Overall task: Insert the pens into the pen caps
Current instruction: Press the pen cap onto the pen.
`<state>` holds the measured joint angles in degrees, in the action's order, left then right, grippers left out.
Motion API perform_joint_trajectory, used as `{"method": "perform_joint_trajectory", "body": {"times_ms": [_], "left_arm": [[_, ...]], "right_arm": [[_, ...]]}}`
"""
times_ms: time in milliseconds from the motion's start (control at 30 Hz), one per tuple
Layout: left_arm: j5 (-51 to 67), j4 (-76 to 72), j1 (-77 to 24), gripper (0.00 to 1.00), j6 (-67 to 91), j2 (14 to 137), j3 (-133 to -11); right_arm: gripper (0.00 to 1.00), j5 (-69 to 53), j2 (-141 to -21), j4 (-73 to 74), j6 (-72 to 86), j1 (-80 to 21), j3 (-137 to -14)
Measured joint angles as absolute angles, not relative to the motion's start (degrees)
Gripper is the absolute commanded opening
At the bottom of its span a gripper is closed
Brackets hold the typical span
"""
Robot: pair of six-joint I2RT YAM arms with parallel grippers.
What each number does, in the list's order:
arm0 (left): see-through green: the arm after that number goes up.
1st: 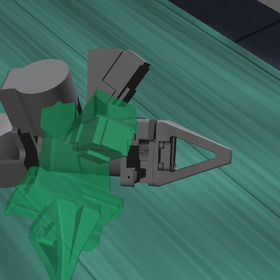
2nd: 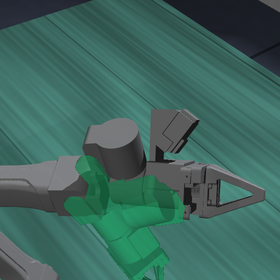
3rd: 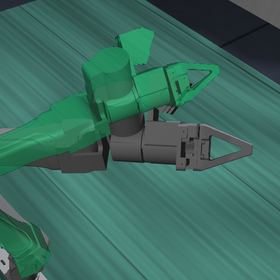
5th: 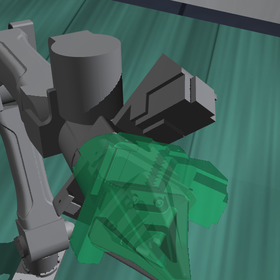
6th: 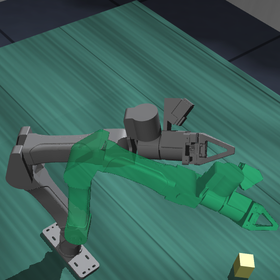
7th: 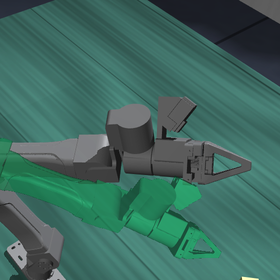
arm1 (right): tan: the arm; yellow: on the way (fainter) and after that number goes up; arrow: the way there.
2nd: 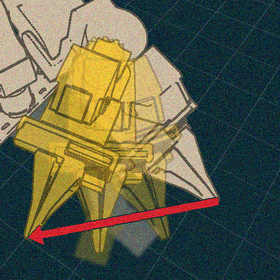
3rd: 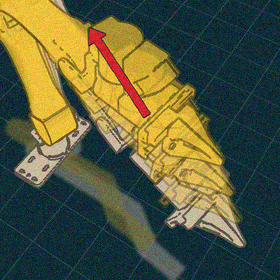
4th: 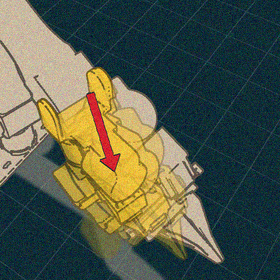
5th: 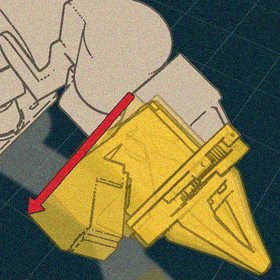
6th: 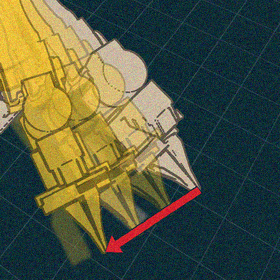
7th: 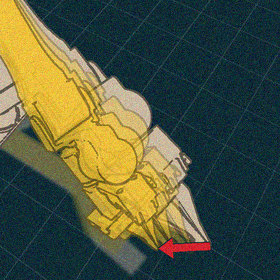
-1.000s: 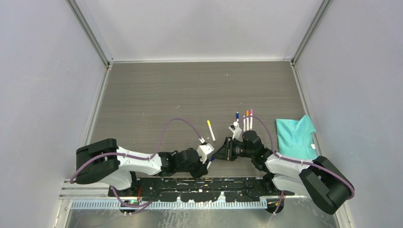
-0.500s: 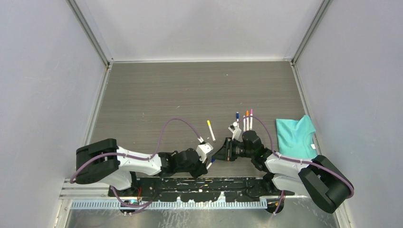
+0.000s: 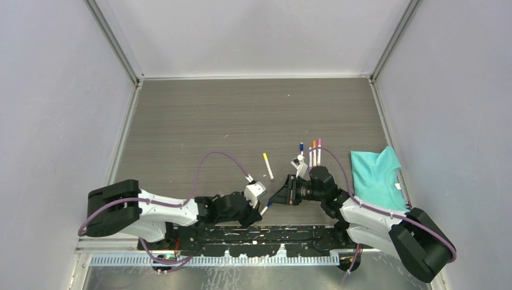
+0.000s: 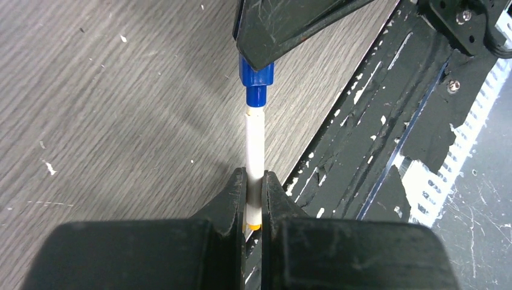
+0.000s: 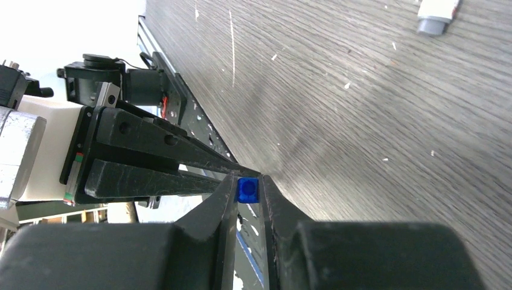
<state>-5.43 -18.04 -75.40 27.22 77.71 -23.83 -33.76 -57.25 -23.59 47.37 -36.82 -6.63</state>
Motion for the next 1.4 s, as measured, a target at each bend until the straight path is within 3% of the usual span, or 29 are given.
{"method": "perform_joint_trajectory", "body": {"times_ms": [1400], "left_arm": [[-8.43, -9.47, -75.61, 0.00, 18.48, 68.42, -24.51]], "right_arm": [[0.01, -38.02, -59.77, -21.12, 53.98, -36.80, -11.70]]}}
